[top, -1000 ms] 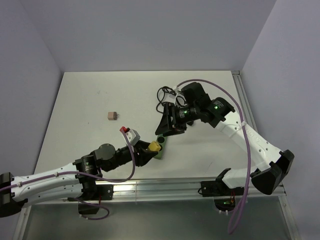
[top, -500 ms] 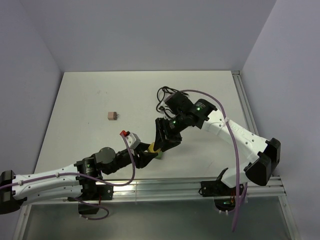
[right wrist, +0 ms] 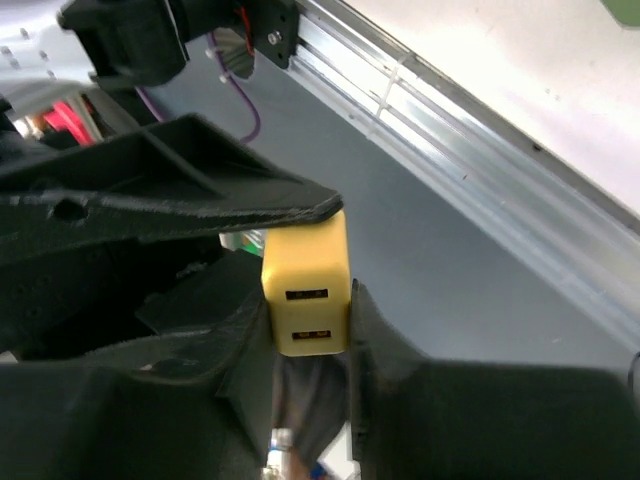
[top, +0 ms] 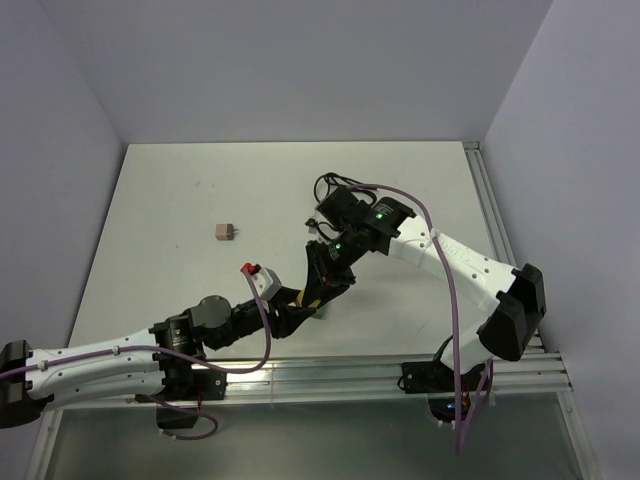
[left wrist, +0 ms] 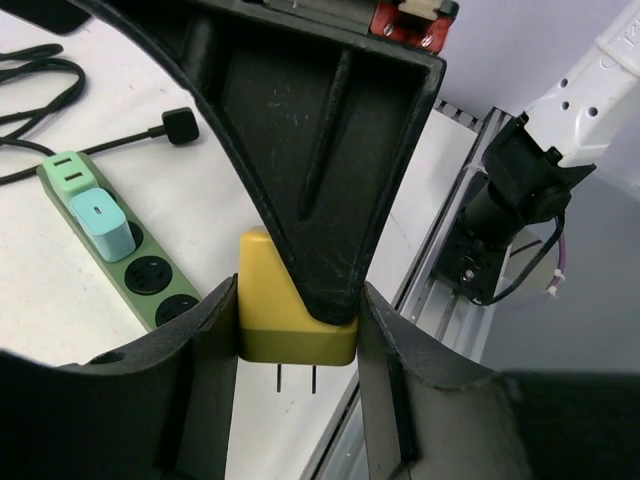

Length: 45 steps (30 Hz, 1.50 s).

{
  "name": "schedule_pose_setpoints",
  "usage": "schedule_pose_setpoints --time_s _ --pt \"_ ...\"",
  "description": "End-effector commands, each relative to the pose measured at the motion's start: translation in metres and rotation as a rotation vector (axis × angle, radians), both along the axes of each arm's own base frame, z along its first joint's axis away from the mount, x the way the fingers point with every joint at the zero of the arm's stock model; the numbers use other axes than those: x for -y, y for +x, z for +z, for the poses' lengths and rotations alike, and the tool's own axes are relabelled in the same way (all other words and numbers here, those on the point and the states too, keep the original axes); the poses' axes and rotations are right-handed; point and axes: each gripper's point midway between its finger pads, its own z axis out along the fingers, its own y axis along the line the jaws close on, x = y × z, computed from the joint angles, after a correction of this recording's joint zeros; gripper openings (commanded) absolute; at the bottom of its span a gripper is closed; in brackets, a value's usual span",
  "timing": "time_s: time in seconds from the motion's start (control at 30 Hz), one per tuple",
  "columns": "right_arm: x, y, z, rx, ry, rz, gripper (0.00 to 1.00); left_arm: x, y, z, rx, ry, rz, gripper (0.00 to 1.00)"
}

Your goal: Insert the plug

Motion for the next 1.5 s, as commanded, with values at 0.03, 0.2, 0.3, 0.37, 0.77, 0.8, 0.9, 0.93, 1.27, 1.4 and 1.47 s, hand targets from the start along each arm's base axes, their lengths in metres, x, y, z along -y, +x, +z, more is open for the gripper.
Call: schedule_pose_setpoints --time_s 0.03,0.2,0.3,0.37,0.77,0.8,0.9,0.93,1.27,1.4,1.47 --pt "-0.014 0.0 0.014 0.022 0.055 0.025 0.03 0.003 -0.004 0.027 0.048 -0.081 -0.024 0.02" --pt "-0.012 0.021 0.009 0.105 -0.019 -0.058 0.0 -0.017 0.021 0.027 -0.102 -0.136 0.185 0.86" --pt "0.001 0.053 0.001 0.225 -0.163 -0.196 0.0 -0.035 0.035 0.032 -0.202 -0.163 0.335 0.97" --pt "0.009 0.072 -0.007 0.268 -0.256 -0.291 0.0 -0.051 0.046 0.048 -0.271 -0.238 0.452 0.98" --pt "0.002 0.158 -0.054 0.344 -0.493 -0.645 0.0 -0.116 0.054 0.051 -0.51 -0.31 0.761 0.99" --pt "0.001 0.163 -0.055 0.359 -0.496 -0.662 0.0 -0.117 0.053 0.049 -0.518 -0.309 0.767 1.0" --pt "0.007 0.171 -0.07 0.383 -0.554 -0.67 0.0 -0.119 0.05 0.049 -0.523 -0.296 0.755 0.99" --pt "0.008 0.17 -0.074 0.383 -0.565 -0.672 0.0 -0.119 0.049 0.047 -0.521 -0.286 0.746 1.0" --pt "0.016 0.153 -0.116 0.338 -0.57 -0.657 0.0 -0.133 0.041 0.055 -0.471 -0.376 0.658 0.99" --pt "0.019 0.153 -0.118 0.341 -0.561 -0.69 0.0 -0.139 0.041 0.058 -0.459 -0.396 0.658 0.99" --pt "0.016 0.155 -0.115 0.351 -0.548 -0.697 0.0 -0.139 0.043 0.056 -0.451 -0.382 0.672 1.0"
